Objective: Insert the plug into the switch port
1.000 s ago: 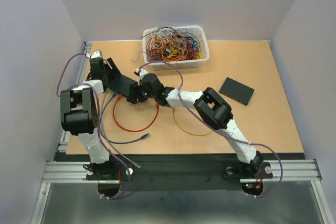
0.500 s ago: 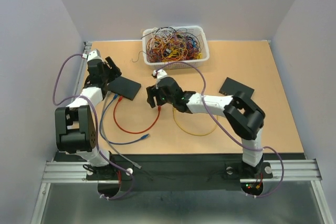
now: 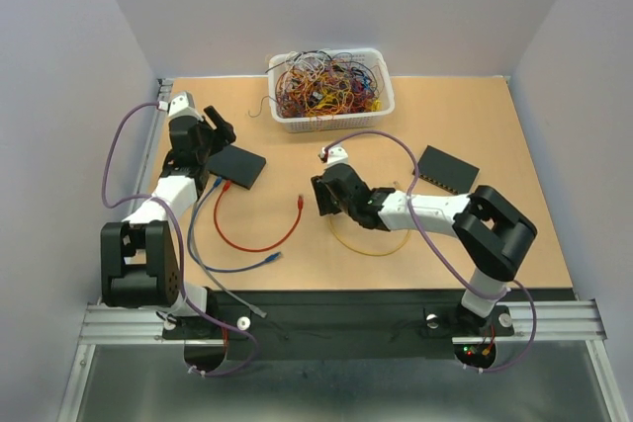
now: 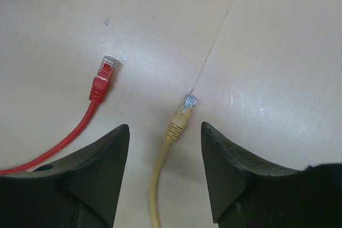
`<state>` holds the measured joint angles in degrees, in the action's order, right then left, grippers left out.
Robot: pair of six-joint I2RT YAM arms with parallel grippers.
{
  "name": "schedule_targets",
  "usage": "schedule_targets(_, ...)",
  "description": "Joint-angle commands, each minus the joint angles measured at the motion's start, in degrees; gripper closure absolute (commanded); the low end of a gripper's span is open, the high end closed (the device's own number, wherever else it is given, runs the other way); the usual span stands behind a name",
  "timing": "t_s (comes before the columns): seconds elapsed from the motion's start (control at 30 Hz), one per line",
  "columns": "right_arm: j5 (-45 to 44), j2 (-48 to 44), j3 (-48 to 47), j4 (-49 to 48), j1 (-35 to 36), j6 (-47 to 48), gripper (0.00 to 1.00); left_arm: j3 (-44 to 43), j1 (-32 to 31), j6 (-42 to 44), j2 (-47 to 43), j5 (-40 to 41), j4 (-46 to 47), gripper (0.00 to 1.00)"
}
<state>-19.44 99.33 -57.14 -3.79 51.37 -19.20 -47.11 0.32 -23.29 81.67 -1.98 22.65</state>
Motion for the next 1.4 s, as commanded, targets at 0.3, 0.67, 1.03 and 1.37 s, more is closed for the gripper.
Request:
schedule_targets(0.3,-13.84,1.23,1.59,3.18,-0.05,-6.28,0.46,1.23,-2.14,1.4,-0.45,-3.73,5.82,0.24)
schedule_targets(0.67,-18.96,-26.44,18.11,3.35,-21.65,-11.73,0.21,-10.96,-24.03,5.62,7.79,-9.88,6.09,0.24)
schedule_targets(1.03,1.08,-30.52,25.07,5.2,-55.5,-20.96,0.07,-33.21,-38.72,2.64,33.89,-16.64,3.8,0.21)
schedule_targets(1.37,2.83,-24.36,24.63,1.33,-58.58,-21.84,0.05,-48.41,-42.15,0.61,47.08,-18.94,1.69,0.2)
